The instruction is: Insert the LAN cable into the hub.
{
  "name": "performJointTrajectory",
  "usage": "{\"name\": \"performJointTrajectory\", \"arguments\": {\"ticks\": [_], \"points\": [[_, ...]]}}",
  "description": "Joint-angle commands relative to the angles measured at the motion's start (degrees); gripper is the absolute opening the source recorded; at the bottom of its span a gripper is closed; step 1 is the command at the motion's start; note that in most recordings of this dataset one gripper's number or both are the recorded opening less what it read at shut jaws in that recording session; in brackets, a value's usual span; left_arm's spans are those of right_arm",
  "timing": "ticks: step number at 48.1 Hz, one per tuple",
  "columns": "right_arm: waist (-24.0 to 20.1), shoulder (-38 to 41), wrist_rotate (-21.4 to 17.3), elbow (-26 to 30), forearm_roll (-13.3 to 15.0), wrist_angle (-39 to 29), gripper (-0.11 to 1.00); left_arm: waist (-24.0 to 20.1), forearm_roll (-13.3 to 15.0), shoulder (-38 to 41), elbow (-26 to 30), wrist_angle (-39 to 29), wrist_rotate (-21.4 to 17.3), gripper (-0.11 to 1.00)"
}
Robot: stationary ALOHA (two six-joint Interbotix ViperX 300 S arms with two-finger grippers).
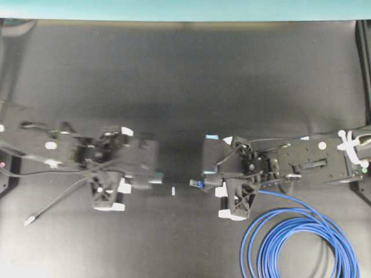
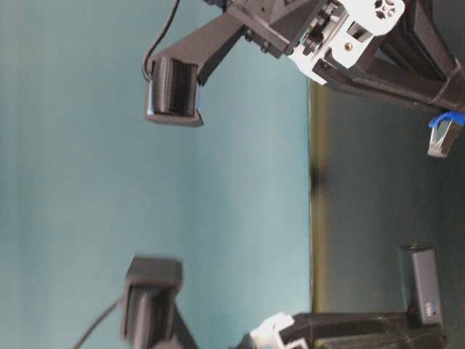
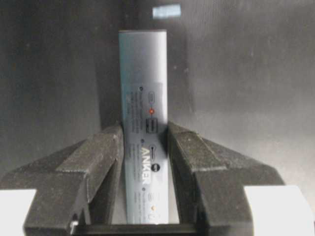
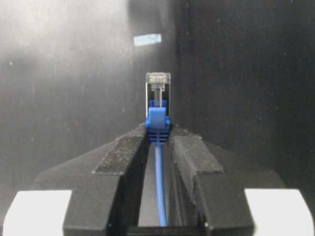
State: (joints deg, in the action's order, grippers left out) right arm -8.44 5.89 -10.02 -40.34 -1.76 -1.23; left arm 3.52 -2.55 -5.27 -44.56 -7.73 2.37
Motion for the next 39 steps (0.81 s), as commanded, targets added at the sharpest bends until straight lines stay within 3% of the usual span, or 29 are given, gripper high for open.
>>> {"name": "performJointTrajectory", "arguments": {"ticks": [1,12,22,24,35,39], "points": [[0.4,1.2,0.2,0.4,0.0,2.1,0.13,0.0,-0.3,-1.3,-0.7,2.2,0.3,0.28],[0.4,3.4,0.2,1.6,0.0,2.3,0.17,0.1,-0.3,-0.8,-0.8,3.1,0.4,0.28],[0.4,3.2,-0.3,1.1,0.0,3.1,0.72,0.1,-0.3,-0.5,-1.0,3.8,0.4,0.28],[0.4,3.0,-0.5,0.9,-0.1,3.3,0.78,0.1,-0.3,-0.5,-1.1,3.9,0.4,0.28],[0.7,0.6,-0.6,-1.2,-0.2,7.0,0.78,-0.1,-0.3,-0.4,-1.2,4.0,1.7,0.29],[1.2,-0.8,-0.7,-2.4,-0.3,8.4,0.79,-0.3,-0.3,-0.3,-1.2,4.3,2.9,0.5]]}}
